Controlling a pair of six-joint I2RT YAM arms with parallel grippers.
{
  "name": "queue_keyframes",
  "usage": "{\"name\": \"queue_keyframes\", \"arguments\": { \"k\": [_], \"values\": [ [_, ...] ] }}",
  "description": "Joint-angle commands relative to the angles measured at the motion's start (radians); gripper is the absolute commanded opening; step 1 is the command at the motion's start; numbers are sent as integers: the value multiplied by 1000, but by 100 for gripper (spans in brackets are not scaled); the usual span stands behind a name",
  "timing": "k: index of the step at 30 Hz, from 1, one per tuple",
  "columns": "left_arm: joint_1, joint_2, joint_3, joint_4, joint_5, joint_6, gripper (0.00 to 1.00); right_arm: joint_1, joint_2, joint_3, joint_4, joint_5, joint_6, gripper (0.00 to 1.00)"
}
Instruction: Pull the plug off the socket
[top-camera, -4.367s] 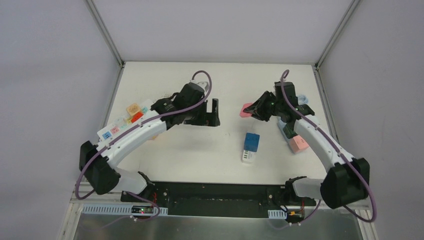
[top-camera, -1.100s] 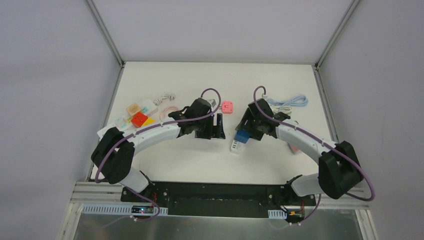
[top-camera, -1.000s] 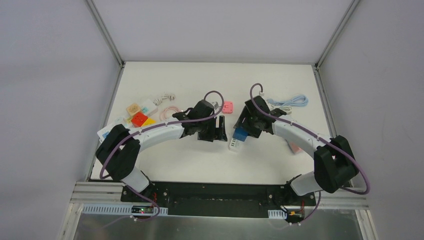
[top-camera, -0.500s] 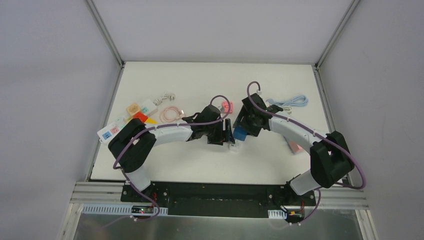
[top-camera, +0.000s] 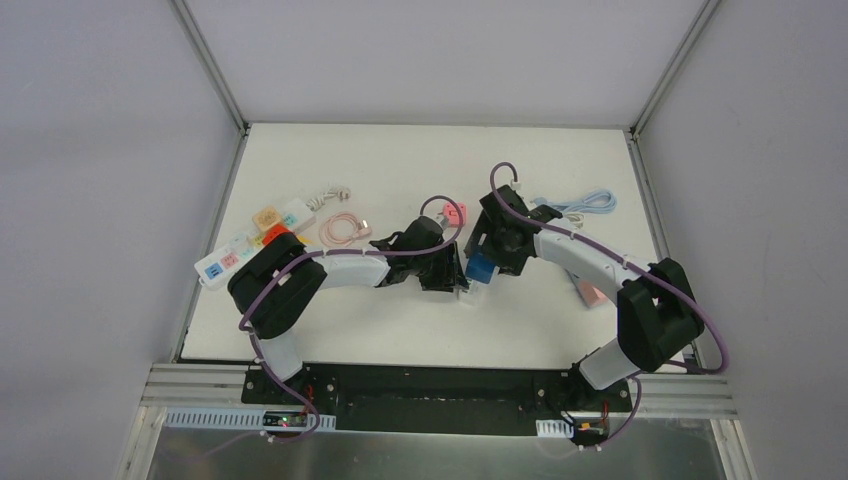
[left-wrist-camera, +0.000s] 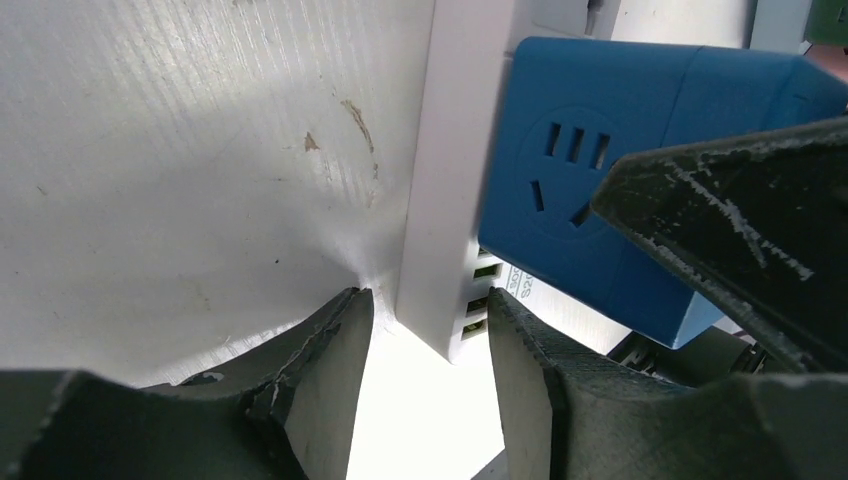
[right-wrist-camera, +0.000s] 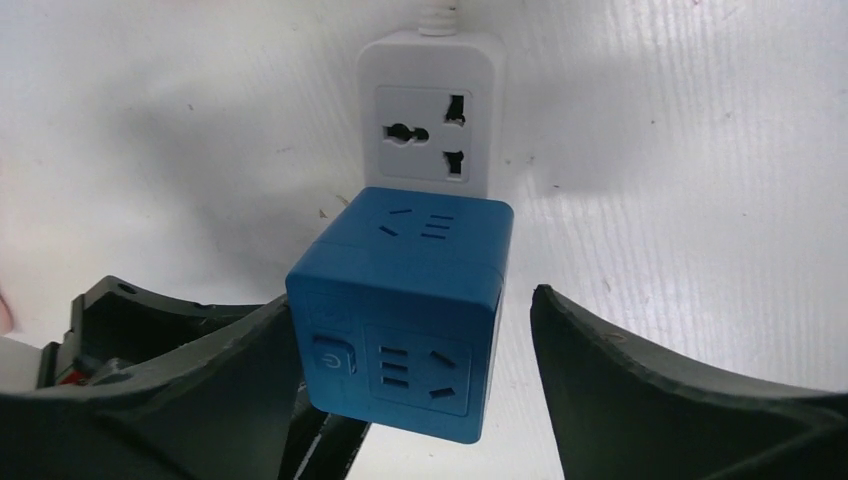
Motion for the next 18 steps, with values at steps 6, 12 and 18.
{"name": "queue_keyframes", "arguments": {
  "k": [6, 12, 18],
  "values": [
    [-13, 12, -32, -70, -68, 40, 47, 8, -41, 43, -107, 39, -18, 75],
    [-19, 19, -17, -92, -61, 57, 46, 7, -39, 17, -83, 15, 9, 49],
    [-26, 32, 22, -100, 0, 102, 49, 7, -8, 63, -98, -1, 43, 20]
  ]
}}
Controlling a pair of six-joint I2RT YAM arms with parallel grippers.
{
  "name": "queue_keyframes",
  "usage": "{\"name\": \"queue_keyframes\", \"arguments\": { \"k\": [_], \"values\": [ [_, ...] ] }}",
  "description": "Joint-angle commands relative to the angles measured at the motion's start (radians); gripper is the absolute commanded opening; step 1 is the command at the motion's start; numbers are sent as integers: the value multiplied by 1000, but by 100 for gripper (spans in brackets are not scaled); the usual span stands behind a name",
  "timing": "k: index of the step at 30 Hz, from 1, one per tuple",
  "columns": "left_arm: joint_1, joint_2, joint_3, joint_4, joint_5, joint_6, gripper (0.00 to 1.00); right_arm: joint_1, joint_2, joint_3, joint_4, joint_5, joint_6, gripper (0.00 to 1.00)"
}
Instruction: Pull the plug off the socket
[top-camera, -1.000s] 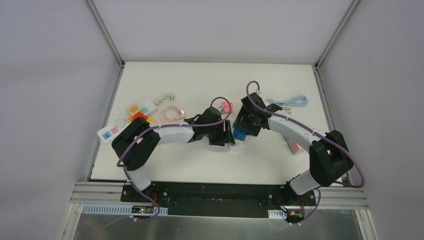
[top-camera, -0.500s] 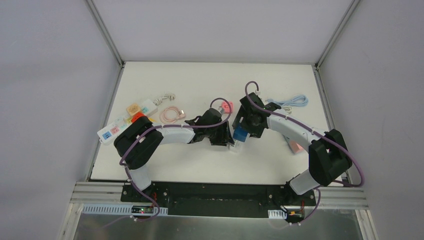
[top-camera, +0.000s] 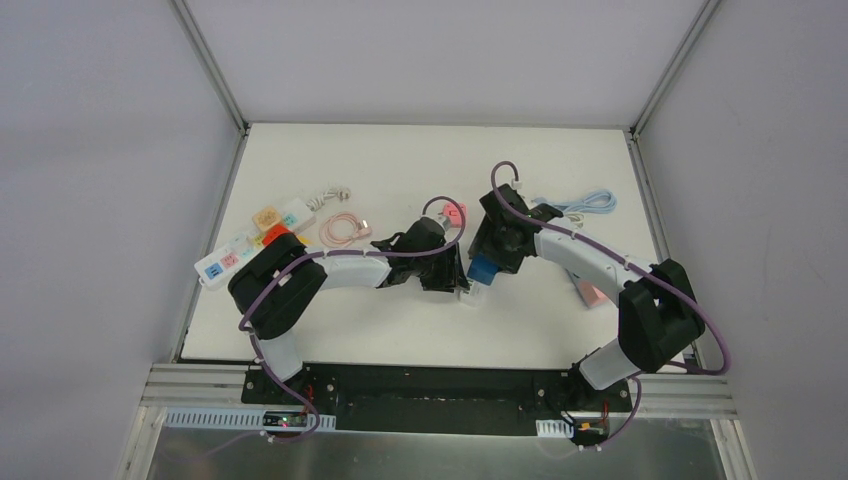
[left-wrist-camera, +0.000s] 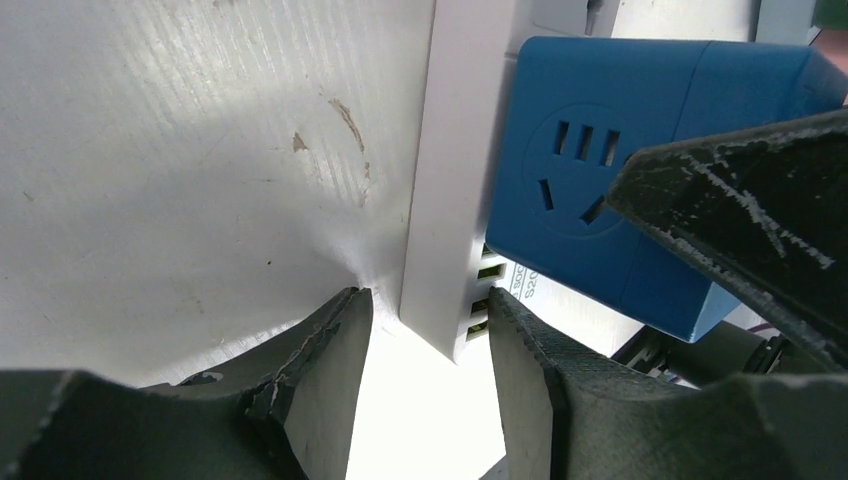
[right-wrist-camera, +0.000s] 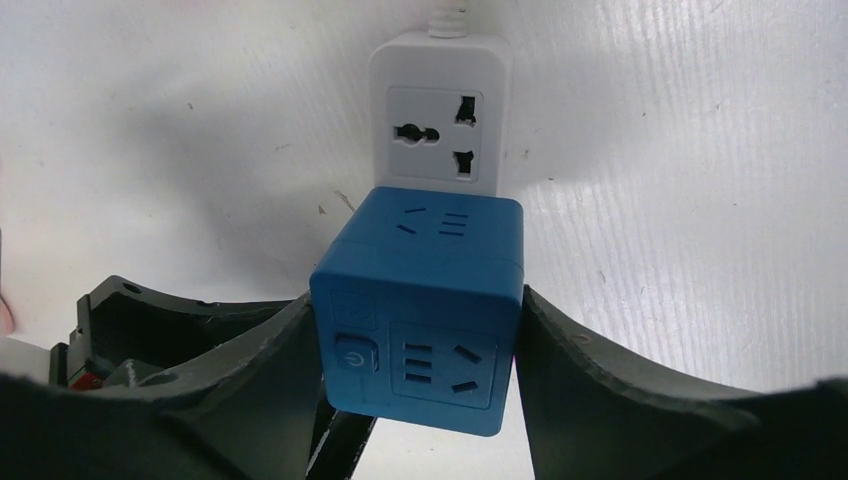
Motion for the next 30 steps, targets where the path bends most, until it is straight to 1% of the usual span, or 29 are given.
{"name": "queue_keyframes", "arguments": {
  "k": [1, 3, 6, 9, 11, 13, 18, 20, 21, 23, 24, 26, 30],
  "values": [
    [-15, 36, 36, -107, 23, 90, 50, 4, 13, 69, -80, -21, 44, 14],
    [-15, 43, 58, -119, 18, 115, 50, 3, 53, 106, -119, -33, 47, 0],
    [-15, 59, 65, -106, -1, 125, 45, 5, 71, 117, -115, -48, 57, 0],
    [-15, 91, 61, -88, 11, 121, 35, 4, 64, 118, -100, -60, 71, 0],
    [-16, 104, 45, -78, 8, 118, 31, 4, 46, 115, -89, -68, 78, 0],
    [-19, 104, 17, -77, -9, 119, 29, -2, 25, 123, -80, -88, 70, 0],
    [-22, 84, -54, -87, -49, 127, 27, -55, 0, 176, -118, -117, 29, 0],
    [-26, 80, -69, -86, -55, 128, 26, -60, 0, 169, -115, -118, 26, 0],
    [-29, 77, -76, -85, -60, 128, 26, -58, 4, 156, -108, -152, 28, 0],
    [-33, 72, -88, -81, -72, 128, 25, -44, 10, 121, -80, -171, 31, 0],
    [-34, 71, -92, -80, -75, 130, 25, -30, 11, 107, -71, -165, 29, 0],
    [-38, 71, -96, -81, -79, 129, 25, -2, 15, 102, -78, -104, 21, 0],
    [-39, 73, -95, -85, -81, 128, 24, 14, 15, 138, -123, -14, -16, 0]
  ]
}}
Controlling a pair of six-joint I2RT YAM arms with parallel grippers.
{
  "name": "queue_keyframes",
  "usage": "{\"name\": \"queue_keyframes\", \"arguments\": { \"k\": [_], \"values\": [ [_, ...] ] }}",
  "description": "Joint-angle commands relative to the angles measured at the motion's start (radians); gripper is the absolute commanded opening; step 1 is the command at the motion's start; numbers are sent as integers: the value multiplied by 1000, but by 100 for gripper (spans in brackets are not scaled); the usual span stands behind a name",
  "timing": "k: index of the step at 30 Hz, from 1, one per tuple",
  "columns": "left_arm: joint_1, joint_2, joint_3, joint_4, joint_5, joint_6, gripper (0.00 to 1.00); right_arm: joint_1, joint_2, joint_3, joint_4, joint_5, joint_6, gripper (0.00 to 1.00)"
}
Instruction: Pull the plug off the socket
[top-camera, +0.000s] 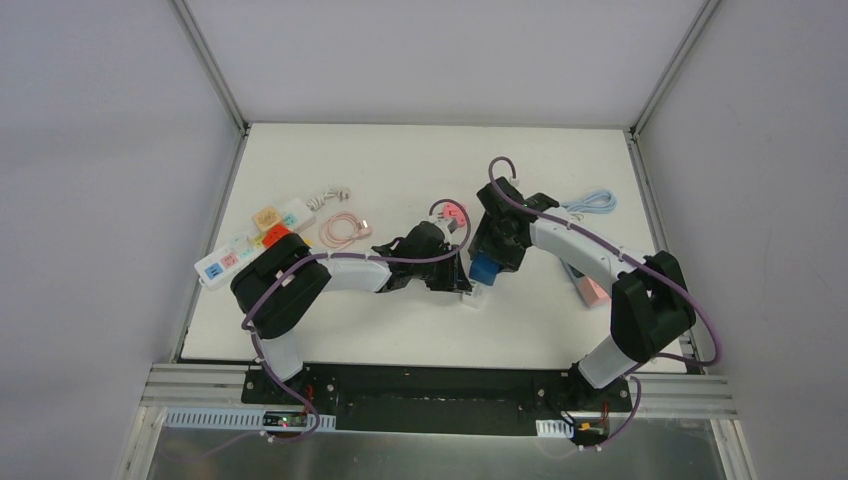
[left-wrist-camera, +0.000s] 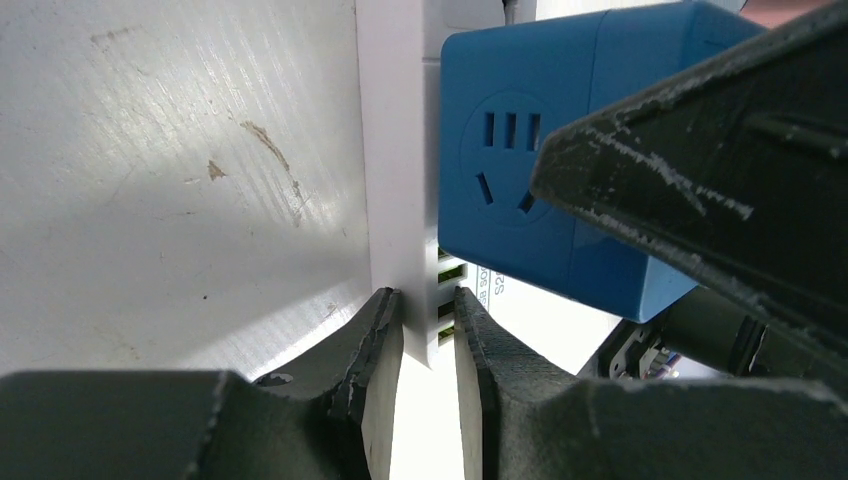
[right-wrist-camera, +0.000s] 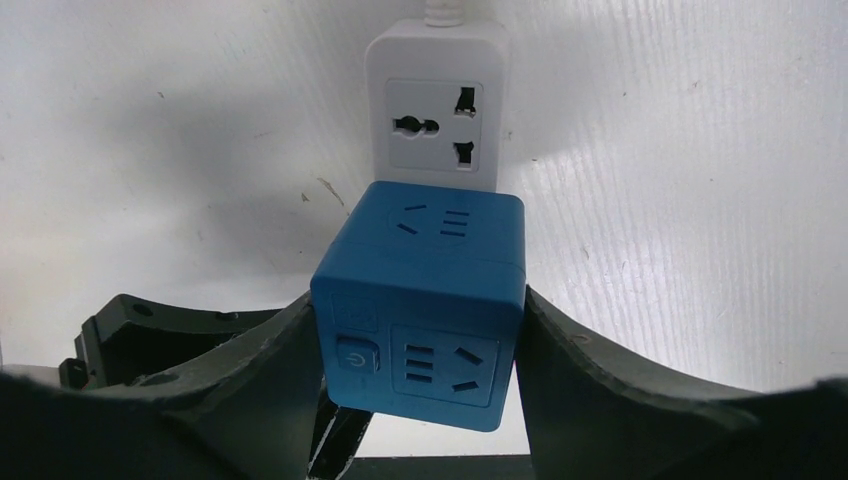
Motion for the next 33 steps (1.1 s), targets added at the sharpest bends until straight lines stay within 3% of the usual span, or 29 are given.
{"name": "queue_keyframes", "arguments": {
  "k": [1, 4, 10, 19, 27, 33],
  "values": [
    [-24, 56, -57, -185, -93, 53, 24, 36, -47, 56, -12, 45, -23, 0],
    [-25, 54, -53, -194, -95, 54, 24, 27, -58, 90, -20, 67, -45, 0],
    [-24, 56, -47, -199, -97, 56, 23, 8, -112, 66, 57, -46, 0, 0],
    [-24, 13, -12, -248, -91, 73, 24, 15, -167, 68, -38, 129, -4, 0],
    [-24, -125, 133, -388, -111, 112, 43, -47, -278, 46, -45, 116, -20, 0],
    [-12, -239, 233, -598, -326, 134, 61, -63, -331, -36, 59, -68, -58, 0]
  ]
}}
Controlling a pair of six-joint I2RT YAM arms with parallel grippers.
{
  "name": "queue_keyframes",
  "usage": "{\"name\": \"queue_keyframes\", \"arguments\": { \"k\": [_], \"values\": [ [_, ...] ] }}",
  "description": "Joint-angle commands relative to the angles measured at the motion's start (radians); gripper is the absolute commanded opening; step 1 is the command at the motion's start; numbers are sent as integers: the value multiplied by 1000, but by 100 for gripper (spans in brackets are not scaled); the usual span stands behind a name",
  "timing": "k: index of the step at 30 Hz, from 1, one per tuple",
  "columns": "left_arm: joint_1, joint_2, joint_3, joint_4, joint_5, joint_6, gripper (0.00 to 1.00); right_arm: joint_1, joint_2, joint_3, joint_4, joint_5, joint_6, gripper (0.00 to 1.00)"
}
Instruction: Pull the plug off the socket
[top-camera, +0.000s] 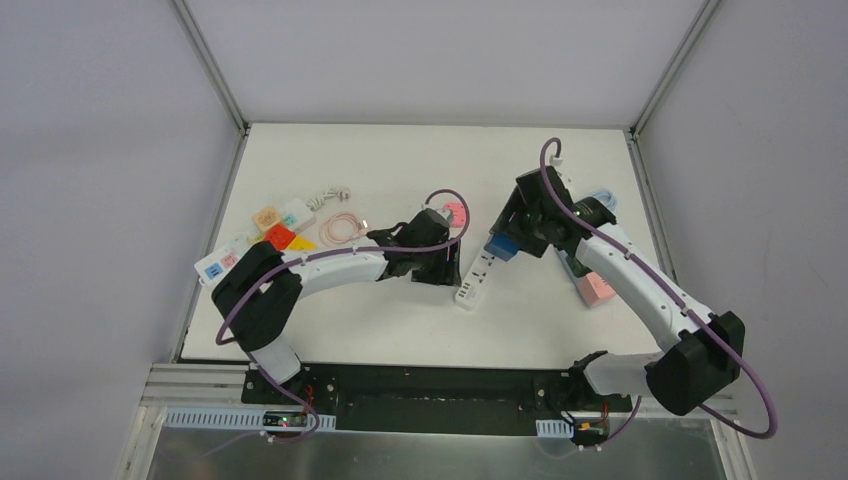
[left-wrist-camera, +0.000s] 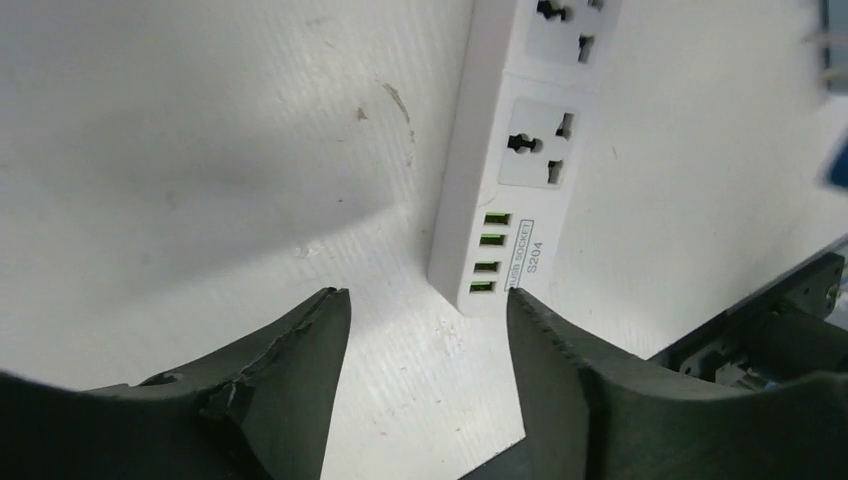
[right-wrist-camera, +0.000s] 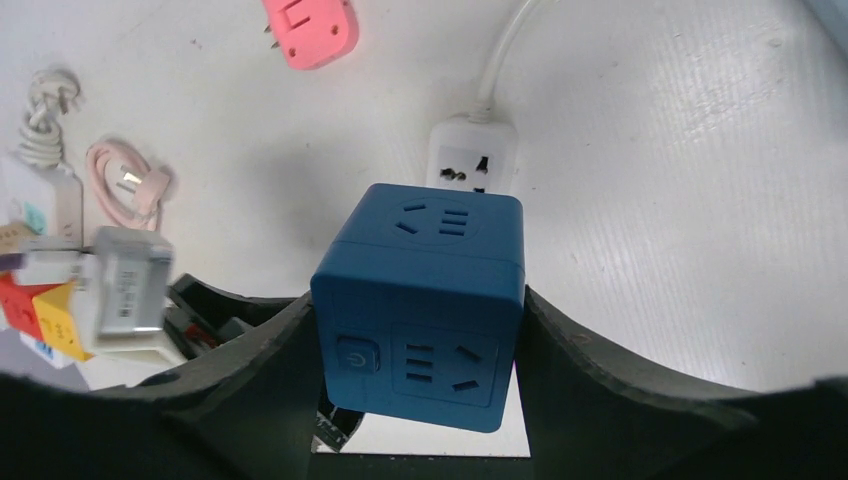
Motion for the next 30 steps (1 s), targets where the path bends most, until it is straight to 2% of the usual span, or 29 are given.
{"name": "queue_keyframes", "arguments": {
  "k": [1, 7, 10, 12, 13, 15, 16, 17, 25, 28, 30],
  "values": [
    [7, -151, 76, -225, -226, 35, 64, -12, -41, -57, 93, -199, -34, 0],
    [52, -386, 13, -351, -496, -2, 82, -9, -13, -157, 312, -511, -10, 4],
    [72, -497, 5, -433, -610, 0, 95, 25, 40, -187, 436, -586, 31, 7],
    [91, -569, 13, -489, -658, 5, 99, 60, 91, -184, 469, -589, 41, 18],
    [105, -594, 16, -512, -667, 9, 99, 80, 116, -185, 488, -589, 49, 23],
    [144, -637, 22, -556, -674, 1, 99, 95, 162, -187, 523, -589, 51, 25],
    [160, -655, 24, -577, -673, -7, 99, 98, 197, -187, 541, -599, 66, 31],
    [174, -673, 25, -594, -675, -14, 99, 101, 222, -185, 553, -609, 75, 34],
    [229, -747, -6, -668, -672, -54, 99, 98, 356, -138, 551, -594, 26, 42],
    [260, -739, -4, -696, -627, -52, 99, 85, 381, -136, 500, -563, -11, 51],
    [278, -734, -5, -713, -623, -53, 98, 75, 381, -141, 465, -527, -19, 64]
  ]
}}
